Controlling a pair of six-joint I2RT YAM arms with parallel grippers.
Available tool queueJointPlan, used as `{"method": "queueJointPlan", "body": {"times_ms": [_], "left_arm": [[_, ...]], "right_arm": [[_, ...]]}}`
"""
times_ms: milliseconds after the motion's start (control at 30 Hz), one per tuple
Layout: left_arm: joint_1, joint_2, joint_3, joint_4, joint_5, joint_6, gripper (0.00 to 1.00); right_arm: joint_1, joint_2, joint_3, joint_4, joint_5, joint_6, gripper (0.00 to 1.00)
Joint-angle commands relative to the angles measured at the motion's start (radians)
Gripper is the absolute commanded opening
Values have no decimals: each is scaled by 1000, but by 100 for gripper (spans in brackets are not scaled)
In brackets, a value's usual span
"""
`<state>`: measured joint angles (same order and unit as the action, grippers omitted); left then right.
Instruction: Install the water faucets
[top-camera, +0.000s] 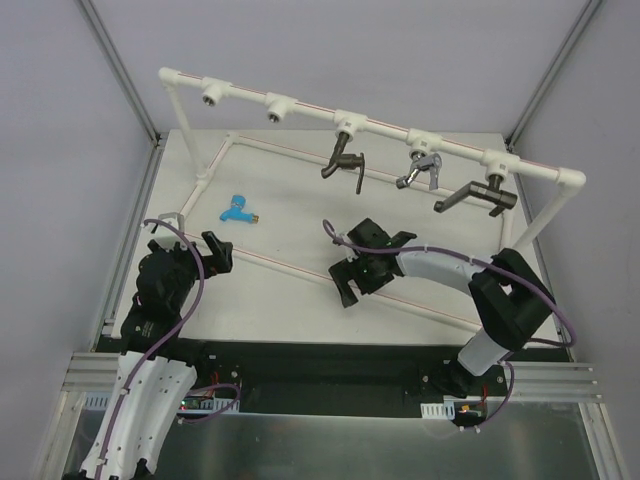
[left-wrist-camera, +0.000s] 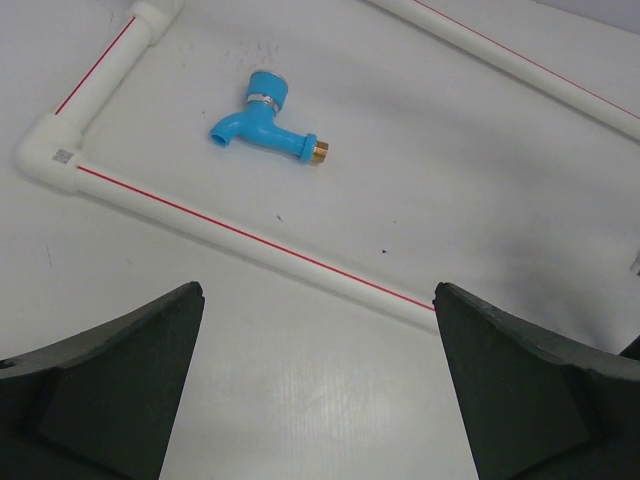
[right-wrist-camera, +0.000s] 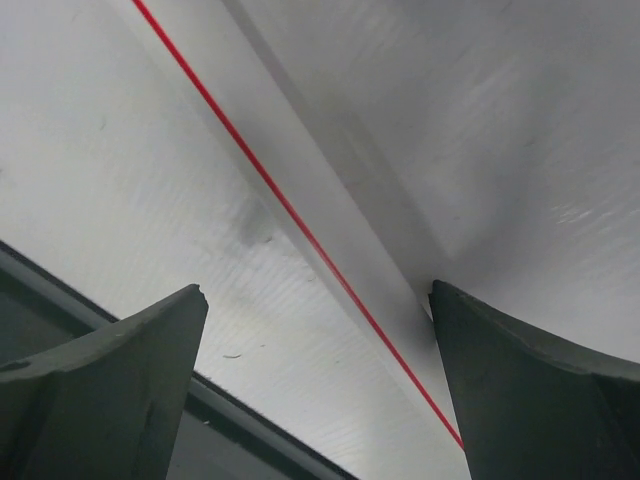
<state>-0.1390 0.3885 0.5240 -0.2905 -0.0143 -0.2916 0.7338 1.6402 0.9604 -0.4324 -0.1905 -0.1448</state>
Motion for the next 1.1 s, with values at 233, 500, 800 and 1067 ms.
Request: {"method": "queueJointPlan", "body": {"times_ms": [233, 500, 800, 1067], "left_arm": [[-62, 10, -15, 65, -81, -7, 99], [-68, 136, 5, 103, -122, -110, 99], [-67, 558, 186, 113, -214, -259, 99], [-25, 1016, 448, 111, -253, -172, 93]], "right_arm": [[225, -134, -54, -270, 112, 194, 96], [265, -223, 1, -304, 184, 156, 96], [279, -279, -8, -298, 209, 34, 97], [299, -361, -81, -247, 200, 5, 98]]}}
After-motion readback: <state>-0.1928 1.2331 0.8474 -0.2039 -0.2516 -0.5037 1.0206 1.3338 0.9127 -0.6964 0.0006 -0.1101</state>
